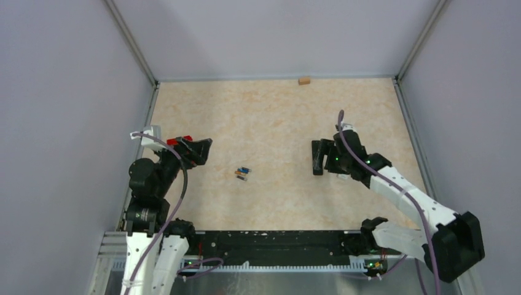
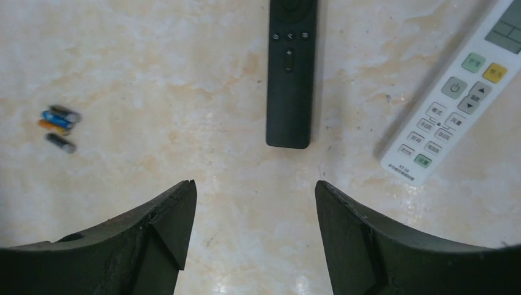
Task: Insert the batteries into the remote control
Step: Pick up the remote control from the center of the board.
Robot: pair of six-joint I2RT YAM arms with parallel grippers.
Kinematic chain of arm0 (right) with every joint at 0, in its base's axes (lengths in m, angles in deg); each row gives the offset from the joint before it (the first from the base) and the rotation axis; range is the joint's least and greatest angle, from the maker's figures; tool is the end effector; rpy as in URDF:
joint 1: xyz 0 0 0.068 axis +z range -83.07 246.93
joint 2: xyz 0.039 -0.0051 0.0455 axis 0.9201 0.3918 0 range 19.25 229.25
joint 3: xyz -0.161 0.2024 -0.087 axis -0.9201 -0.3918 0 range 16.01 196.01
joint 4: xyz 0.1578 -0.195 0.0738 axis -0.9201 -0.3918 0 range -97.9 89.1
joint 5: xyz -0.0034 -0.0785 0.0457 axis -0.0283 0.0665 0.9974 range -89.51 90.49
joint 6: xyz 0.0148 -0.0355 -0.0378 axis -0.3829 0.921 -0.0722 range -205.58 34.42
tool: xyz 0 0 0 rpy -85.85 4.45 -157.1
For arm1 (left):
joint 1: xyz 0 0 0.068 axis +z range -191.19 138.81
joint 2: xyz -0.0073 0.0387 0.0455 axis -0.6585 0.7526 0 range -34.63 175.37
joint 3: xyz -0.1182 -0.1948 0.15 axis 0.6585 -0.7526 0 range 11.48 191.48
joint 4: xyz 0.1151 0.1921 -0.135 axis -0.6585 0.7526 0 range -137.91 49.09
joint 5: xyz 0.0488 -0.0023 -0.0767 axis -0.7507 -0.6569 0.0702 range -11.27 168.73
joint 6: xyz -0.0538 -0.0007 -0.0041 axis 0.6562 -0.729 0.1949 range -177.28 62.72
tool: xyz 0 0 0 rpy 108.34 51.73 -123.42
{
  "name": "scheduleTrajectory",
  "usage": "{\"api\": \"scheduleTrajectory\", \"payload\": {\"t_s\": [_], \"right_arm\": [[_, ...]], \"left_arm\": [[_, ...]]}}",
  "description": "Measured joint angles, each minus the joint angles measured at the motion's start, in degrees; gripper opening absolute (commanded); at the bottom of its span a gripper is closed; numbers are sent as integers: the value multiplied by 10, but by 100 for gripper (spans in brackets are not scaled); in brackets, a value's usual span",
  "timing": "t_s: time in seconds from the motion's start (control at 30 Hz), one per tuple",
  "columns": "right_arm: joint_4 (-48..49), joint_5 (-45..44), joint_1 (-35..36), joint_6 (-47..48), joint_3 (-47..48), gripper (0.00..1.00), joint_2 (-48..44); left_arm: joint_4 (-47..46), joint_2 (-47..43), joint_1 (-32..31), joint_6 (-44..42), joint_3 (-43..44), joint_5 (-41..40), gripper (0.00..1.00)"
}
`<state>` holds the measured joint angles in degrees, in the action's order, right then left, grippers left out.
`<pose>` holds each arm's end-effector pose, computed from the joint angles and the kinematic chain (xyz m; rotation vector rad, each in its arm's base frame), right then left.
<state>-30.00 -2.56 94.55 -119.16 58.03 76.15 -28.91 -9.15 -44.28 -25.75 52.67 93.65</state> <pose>0.1842 0.0942 0.2537 0.1511 2.3800 0.4610 0.1089 -0.0150 0.3449 -0.2084 1.6563 -0.6725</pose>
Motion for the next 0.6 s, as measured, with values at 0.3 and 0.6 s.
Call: {"api": "scheduleTrajectory", "payload": {"t_s": [0.3,0.6], "right_arm": [[26,-90,32,-5,35,70,200],[53,-100,35,-5,56,63,301]], "left_arm": [[-41,7,0,0,-9,-11,99],[-53,44,0,5,-21,-27,99]]}}
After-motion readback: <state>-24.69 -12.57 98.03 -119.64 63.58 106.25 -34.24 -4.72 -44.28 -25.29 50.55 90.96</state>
